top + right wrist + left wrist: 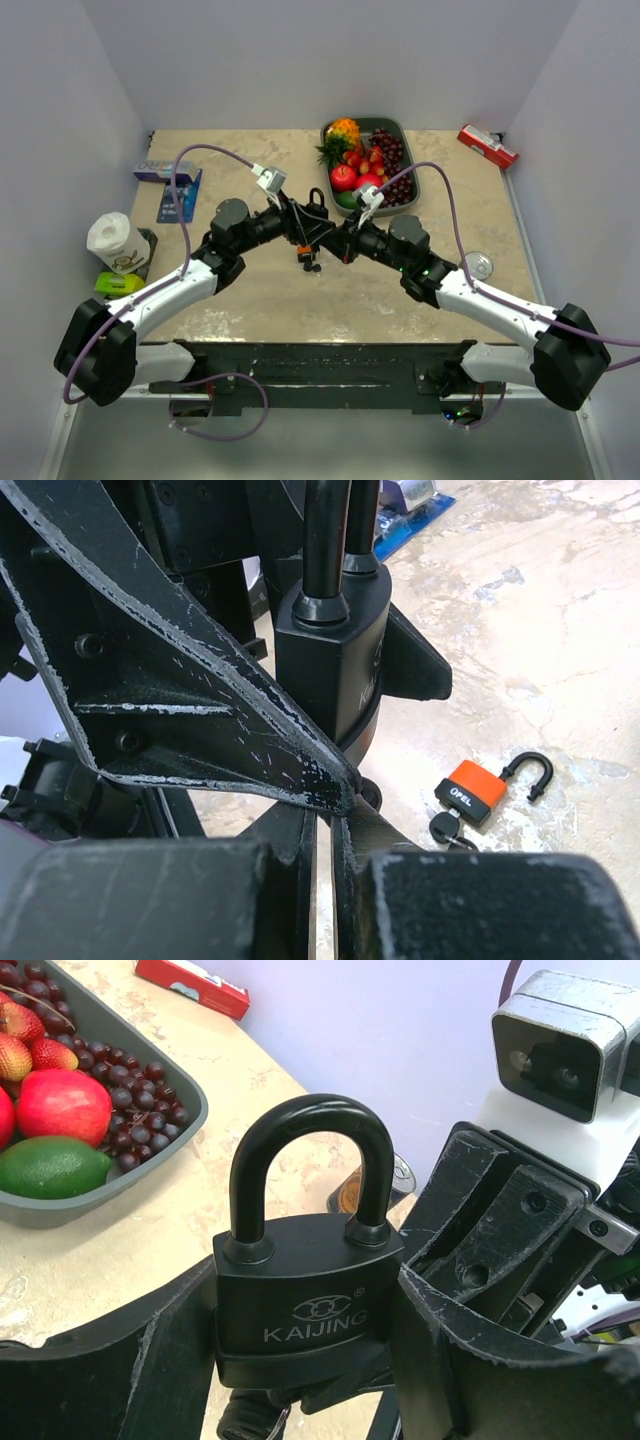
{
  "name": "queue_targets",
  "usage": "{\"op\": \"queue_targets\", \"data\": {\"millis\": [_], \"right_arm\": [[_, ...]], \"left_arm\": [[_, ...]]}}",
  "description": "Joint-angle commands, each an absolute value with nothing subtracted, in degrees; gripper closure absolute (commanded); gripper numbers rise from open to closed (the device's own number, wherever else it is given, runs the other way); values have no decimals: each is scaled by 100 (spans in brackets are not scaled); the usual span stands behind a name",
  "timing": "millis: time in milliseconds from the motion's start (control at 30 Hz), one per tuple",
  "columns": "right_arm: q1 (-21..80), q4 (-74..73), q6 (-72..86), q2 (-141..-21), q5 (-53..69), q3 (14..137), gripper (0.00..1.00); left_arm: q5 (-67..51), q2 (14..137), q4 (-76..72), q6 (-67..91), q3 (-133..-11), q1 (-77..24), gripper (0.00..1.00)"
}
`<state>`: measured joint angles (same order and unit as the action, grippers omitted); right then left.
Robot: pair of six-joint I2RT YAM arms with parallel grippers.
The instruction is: Unlock with the key
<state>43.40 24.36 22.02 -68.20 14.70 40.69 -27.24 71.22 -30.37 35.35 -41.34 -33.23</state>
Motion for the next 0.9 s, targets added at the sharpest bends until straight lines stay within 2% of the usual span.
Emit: {"op": "queue_targets", "data": {"millis": [0,33,67,433,633,867], "right_arm": [[4377,3910,2363,-6688,1380,4298,100],[4360,3981,2416,-6680,1371,4228,100],[4351,4042,2460,-6671,1362,4184,100],[3639,5747,3752,-6960,3136,3867,100],[3437,7073,4666,-7259,3665,3779,100],[3401,7462,4983,-7383,3911,3876,100]], "left_arm": [[-3129,7198,-2795,3454,-4166,-3551,95],[-3164,7190,-2795,3454,-4166,-3551,100],[-3225,7146,-2795,3454,-4140,-3551,100],[-4226,6733,-3383,3709,-3823,-3542,100],[-4701,6557,-3445,3805,-3788,-3542,100],[-5168,6451,-3788,4087,-3648,-3551,100]]}}
